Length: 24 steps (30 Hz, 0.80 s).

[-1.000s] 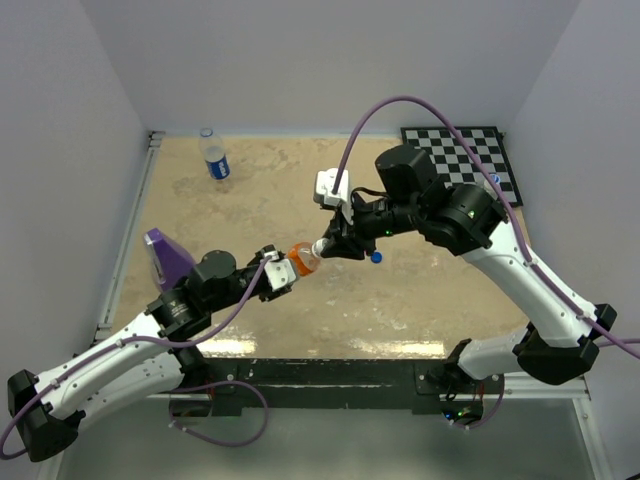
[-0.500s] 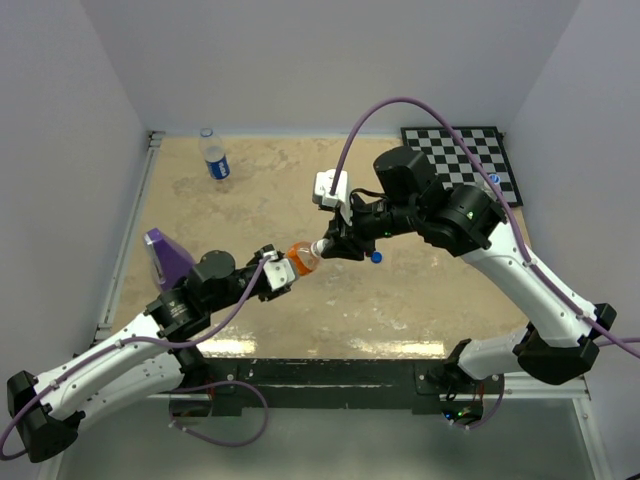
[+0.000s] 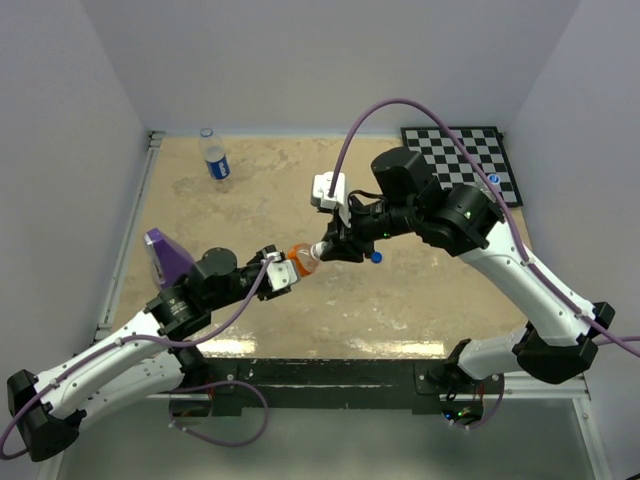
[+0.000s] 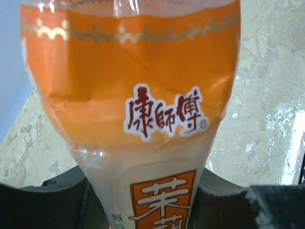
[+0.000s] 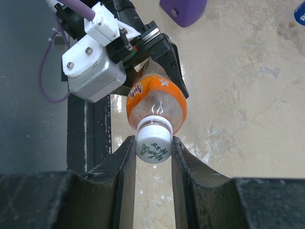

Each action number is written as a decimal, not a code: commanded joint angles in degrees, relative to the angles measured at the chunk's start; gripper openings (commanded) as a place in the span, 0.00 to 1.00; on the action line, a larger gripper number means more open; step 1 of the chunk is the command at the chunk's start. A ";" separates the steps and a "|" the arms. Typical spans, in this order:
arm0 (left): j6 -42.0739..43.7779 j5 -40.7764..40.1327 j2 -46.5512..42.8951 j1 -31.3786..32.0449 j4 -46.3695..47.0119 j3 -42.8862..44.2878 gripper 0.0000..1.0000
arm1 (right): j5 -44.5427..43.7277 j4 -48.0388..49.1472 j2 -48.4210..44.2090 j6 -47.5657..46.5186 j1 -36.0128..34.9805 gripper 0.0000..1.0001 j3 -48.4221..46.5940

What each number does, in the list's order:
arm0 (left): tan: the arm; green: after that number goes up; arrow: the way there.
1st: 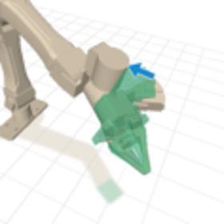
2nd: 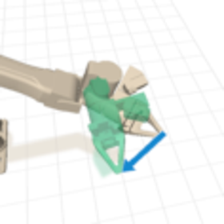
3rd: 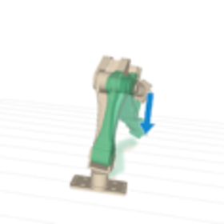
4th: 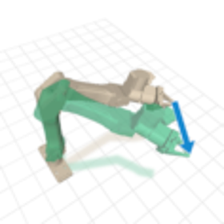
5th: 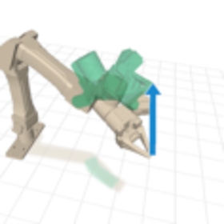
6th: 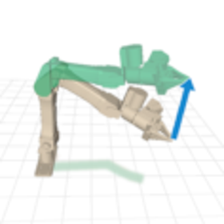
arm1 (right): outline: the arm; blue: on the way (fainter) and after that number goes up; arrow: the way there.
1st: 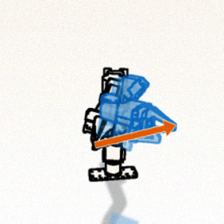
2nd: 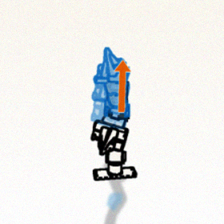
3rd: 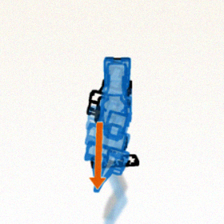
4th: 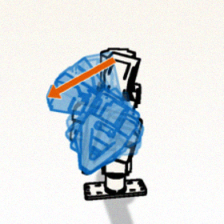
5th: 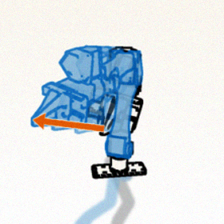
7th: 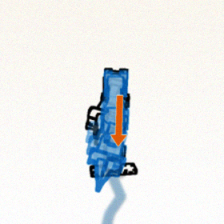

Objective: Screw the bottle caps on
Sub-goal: Screw the bottle cap onto the plastic bottle.

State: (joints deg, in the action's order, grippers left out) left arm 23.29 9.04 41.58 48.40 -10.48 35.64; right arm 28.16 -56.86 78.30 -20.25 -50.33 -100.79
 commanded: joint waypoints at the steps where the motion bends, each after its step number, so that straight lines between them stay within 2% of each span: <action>1: 1.76 3.18 0.34 0.20 2.66 4.09 0.47 | 1.10 -0.27 1.68 -1.11 -1.00 0.00 -0.54; 12: 1.06 2.83 0.87 0.20 2.30 4.97 0.44 | -2.41 0.00 1.59 -0.23 -1.44 0.00 -0.72; 18: -0.79 2.65 2.80 0.20 0.90 5.49 0.43 | 0.75 -0.44 1.33 -1.63 -1.97 0.00 0.07; 24: -1.93 3.36 2.28 0.20 1.77 5.50 0.42 | 0.32 -0.44 1.33 -1.72 -2.76 0.00 0.42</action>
State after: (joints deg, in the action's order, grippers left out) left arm 23.05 10.02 45.15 48.38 -14.50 37.63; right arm 27.59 -58.04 79.48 -21.21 -51.92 -100.79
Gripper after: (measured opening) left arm 0.464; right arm 0.311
